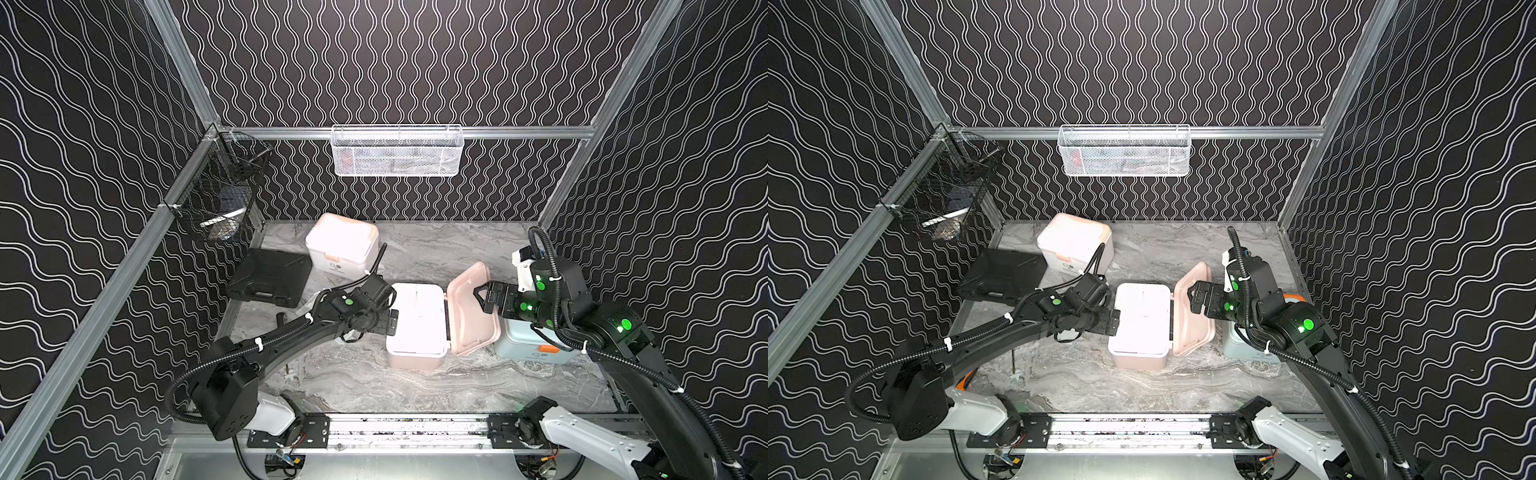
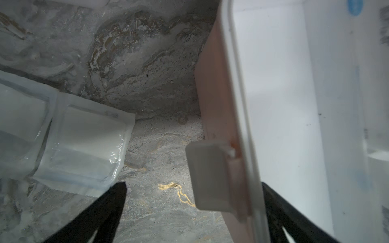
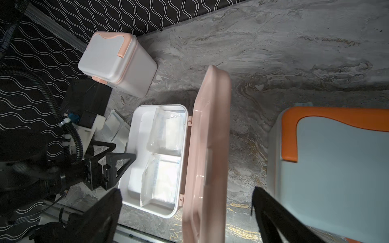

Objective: Open first aid kits and take out gauze
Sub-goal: Open the lid of the first aid kit, then adjust the first aid kit at the center of the board, then pick up the gauze from the first aid kit.

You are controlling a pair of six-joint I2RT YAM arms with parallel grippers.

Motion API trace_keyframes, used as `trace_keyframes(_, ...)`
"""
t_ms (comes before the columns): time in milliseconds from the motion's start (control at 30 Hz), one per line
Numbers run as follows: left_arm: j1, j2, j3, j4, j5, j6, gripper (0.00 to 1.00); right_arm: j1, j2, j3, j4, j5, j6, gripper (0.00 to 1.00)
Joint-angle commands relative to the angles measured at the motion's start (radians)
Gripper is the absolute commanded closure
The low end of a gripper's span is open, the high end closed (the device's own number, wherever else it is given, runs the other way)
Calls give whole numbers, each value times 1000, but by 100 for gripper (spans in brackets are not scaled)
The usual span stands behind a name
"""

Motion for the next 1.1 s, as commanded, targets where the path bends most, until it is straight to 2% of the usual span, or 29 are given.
trace_keyframes(0, 3, -46, -30, 15, -12, -31, 1, 0, 7, -9, -9, -24, -7, 2)
trace_keyframes(300, 2, -152, -72, -6, 24, -70, 2, 0, 34, -23, 20, -54, -8, 3)
trace_keyframes(600, -22, -219, 119, -120, -3, -40, 2, 0, 50, -32, 36, -69, -8, 2)
trace_keyframes(833, -117, -62, 257, -116, -21, -23, 9, 1, 69, -92, 74, -141, -3, 4)
trace_keyframes(1067, -137, 126, 366, -94, -11, -2, 26, 1, 71, -194, 112, -192, -4, 6)
